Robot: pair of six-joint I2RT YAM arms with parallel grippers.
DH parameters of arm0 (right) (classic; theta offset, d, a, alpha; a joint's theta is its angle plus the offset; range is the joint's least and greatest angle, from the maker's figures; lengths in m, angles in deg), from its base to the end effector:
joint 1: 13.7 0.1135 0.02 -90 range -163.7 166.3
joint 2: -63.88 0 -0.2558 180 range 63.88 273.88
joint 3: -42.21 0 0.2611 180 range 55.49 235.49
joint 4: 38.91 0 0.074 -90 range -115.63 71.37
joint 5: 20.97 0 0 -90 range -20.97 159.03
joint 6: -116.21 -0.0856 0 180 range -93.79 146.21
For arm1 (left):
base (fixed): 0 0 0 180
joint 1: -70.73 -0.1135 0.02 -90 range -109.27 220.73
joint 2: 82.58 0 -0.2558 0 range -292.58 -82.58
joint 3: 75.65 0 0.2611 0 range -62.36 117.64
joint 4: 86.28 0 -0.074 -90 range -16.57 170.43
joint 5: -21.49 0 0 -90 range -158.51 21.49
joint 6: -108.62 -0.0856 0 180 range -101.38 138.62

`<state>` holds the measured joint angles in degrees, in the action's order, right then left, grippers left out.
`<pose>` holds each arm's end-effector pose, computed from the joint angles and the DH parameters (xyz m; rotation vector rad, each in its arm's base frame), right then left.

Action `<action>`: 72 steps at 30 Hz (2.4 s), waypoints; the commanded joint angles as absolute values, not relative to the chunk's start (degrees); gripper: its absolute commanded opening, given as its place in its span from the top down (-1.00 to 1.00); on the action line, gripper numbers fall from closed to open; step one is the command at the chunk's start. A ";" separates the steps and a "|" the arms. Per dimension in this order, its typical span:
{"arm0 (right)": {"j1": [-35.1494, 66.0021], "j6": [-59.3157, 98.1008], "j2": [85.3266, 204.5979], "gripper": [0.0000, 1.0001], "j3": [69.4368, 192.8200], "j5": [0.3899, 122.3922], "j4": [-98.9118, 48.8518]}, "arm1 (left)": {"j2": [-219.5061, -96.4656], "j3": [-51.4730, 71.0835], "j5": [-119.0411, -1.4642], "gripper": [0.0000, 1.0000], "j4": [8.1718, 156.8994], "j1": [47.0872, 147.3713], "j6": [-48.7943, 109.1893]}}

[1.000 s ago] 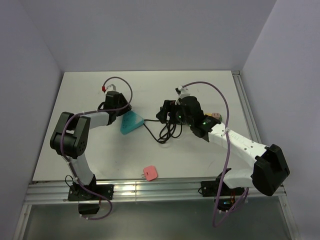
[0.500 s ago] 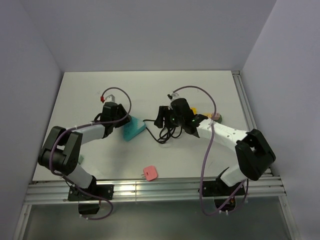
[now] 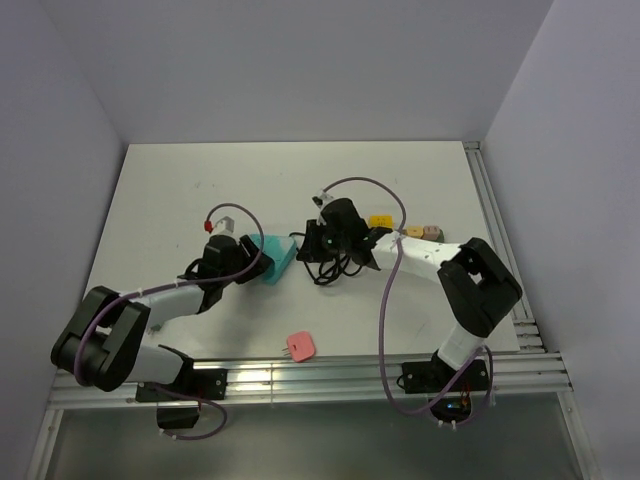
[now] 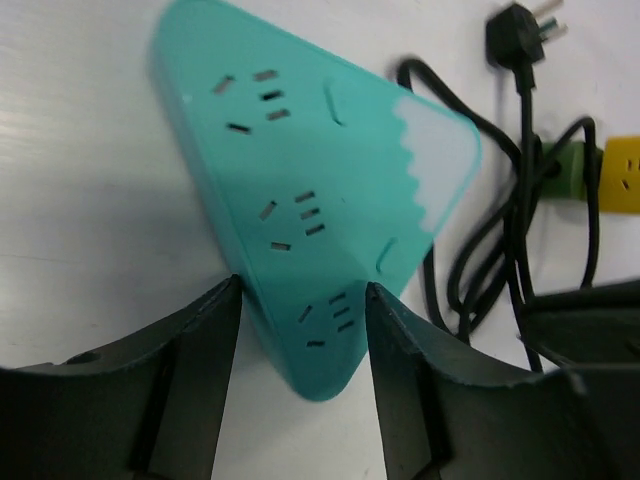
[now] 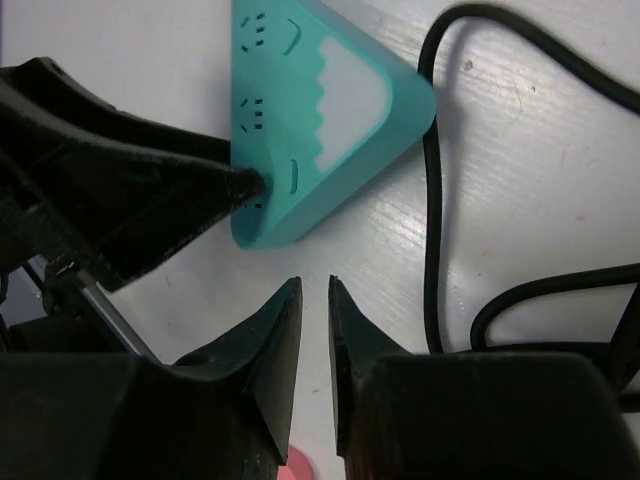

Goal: Insert the plug
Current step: Adjust the socket at the center of the board.

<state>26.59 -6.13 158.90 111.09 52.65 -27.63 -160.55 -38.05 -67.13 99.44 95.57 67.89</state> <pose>0.2901 0.2776 0.1584 -0.3341 2.3648 0.9732 0.2686 -0.1266 0.1038 -0.4680 2.2297 -0.7419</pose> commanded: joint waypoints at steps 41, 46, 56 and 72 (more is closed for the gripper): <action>17.24 -4.20 169.53 0.82 120.53 76.95 -15.35 | -162.20 -31.96 -60.52 -0.54 103.90 85.32 64.32; 17.33 -6.13 165.67 0.40 118.79 76.51 -15.15 | -163.26 -31.25 -60.43 -0.65 103.72 84.62 63.97; 20.57 -4.21 156.87 -0.24 114.30 71.05 -21.40 | -172.04 -25.46 -56.83 -0.69 104.51 82.24 64.58; 26.55 -1.74 166.88 0.10 122.81 71.40 -18.78 | -178.03 -23.52 -52.61 -0.09 104.34 83.12 66.78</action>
<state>25.83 -2.61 165.05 119.15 70.92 -20.00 -177.36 -24.58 -54.19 102.45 82.59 66.39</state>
